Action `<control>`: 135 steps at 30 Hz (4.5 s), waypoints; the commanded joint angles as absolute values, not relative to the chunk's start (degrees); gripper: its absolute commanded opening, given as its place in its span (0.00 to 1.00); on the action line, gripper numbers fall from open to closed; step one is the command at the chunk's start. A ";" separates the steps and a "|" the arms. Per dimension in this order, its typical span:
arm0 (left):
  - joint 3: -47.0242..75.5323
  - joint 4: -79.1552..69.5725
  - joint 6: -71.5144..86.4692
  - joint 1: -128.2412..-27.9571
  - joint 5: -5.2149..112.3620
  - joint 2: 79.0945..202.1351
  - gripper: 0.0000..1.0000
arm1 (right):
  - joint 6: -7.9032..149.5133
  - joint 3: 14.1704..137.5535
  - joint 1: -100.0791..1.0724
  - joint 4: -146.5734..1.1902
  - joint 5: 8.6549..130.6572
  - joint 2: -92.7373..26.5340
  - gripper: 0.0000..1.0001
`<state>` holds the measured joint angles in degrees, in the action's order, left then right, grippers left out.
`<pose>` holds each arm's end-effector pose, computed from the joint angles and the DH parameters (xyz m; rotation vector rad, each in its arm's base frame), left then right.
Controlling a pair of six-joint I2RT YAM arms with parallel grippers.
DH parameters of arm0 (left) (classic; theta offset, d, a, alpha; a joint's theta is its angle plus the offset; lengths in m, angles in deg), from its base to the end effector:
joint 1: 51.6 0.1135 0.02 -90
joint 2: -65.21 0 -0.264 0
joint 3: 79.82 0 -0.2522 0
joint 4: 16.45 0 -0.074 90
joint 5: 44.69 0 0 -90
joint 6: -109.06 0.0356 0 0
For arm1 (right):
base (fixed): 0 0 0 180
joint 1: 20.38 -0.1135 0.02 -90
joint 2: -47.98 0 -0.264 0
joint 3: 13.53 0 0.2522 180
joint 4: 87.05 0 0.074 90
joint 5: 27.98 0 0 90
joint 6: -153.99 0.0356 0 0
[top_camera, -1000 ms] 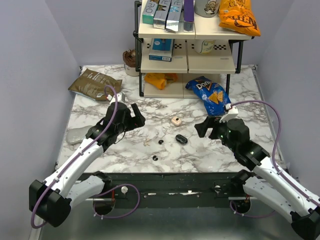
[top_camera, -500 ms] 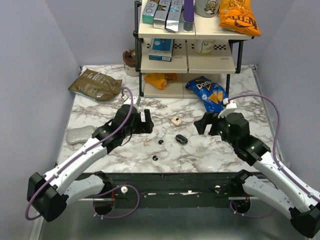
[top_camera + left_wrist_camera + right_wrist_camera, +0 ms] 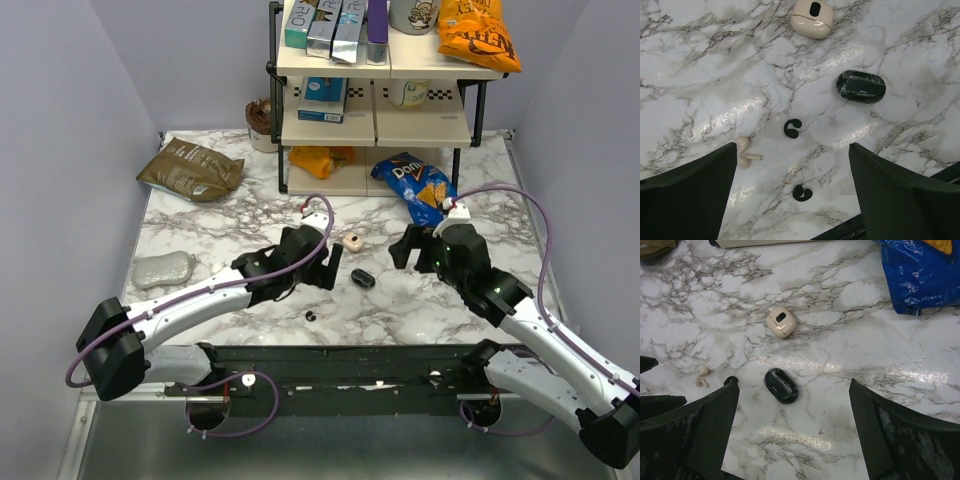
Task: Insert the wireless bluetooth earbuds into the charging case
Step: Pick up the charging case at the center of the board, then open the charging case.
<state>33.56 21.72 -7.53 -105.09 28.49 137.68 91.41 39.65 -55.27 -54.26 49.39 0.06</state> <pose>0.1684 -0.2101 0.2644 0.3986 2.2930 -0.3711 0.1608 0.1027 0.2823 0.0038 2.0692 0.4522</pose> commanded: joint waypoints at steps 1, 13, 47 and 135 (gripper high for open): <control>39.40 9.88 -11.16 -105.04 32.74 132.71 0.99 | 90.18 37.85 -55.53 -53.34 47.96 3.50 1.00; 24.91 16.47 -4.33 -105.47 41.00 152.12 0.99 | 90.01 37.93 -55.53 -48.16 51.81 10.53 1.00; 11.37 20.34 -3.27 -109.96 35.64 176.21 0.97 | 89.30 42.06 -55.53 -42.08 53.31 14.76 1.00; 70.87 -40.48 26.97 -112.59 32.30 106.34 0.00 | 79.37 71.68 -72.76 -45.69 65.01 -26.90 1.00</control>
